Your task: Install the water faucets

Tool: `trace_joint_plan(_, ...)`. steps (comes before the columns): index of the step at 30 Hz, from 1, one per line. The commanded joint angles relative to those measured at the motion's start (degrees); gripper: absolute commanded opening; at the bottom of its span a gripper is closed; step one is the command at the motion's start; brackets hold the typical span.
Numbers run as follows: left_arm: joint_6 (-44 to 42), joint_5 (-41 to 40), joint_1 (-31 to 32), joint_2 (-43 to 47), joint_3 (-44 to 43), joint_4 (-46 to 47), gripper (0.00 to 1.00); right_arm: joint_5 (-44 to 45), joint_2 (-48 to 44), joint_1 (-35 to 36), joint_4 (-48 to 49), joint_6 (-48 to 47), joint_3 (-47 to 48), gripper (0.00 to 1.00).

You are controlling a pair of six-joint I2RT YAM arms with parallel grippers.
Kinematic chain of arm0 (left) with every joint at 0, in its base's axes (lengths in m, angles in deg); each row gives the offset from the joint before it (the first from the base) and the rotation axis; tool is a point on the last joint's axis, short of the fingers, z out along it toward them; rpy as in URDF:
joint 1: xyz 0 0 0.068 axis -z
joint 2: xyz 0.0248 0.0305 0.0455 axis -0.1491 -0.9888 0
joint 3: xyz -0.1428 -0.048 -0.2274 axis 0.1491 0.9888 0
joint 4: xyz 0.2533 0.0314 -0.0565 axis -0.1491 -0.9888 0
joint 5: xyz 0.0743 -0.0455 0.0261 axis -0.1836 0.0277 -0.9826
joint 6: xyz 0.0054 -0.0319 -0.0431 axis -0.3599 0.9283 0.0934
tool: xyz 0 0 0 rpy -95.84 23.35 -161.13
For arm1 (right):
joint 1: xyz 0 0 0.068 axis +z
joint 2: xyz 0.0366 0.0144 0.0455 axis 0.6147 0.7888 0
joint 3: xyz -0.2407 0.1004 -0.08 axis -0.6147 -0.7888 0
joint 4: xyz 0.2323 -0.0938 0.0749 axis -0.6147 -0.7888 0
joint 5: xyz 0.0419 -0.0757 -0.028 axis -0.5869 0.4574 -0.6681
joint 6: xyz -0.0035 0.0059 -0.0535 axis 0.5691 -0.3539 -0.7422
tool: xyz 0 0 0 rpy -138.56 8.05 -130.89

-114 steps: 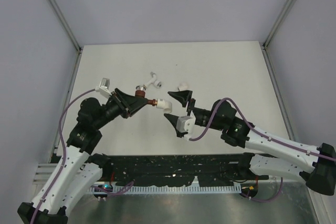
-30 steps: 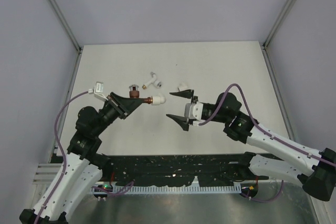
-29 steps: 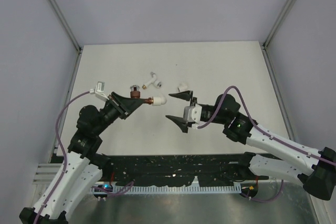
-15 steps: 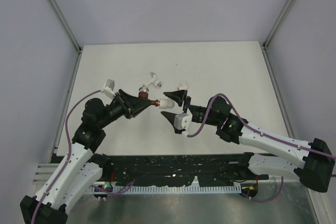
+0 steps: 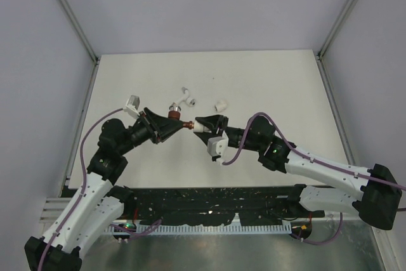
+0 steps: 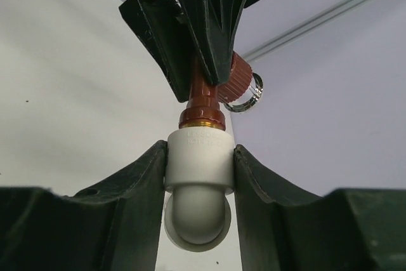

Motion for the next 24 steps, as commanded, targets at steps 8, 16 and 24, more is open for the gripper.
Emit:
trace_joint_plan(8,-23.38,7.59,-0.07,-0.12,-5.36,12.77,0.0,-14.57,1.22,-5.01,-8.48,25.19,12.48,0.09)
trace_joint_plan(16,-49.31,12.43,0.01,4.09,-2.56,23.21,0.0,-30.93,7.36,-12.31,-3.04,59.57,20.13,0.05)
trace_joint_plan(24,-70.69,21.82,0.01,7.09,3.34,35.97,0.0,-37.79,15.45,-14.33,3.89,85.15,25.84,0.05)
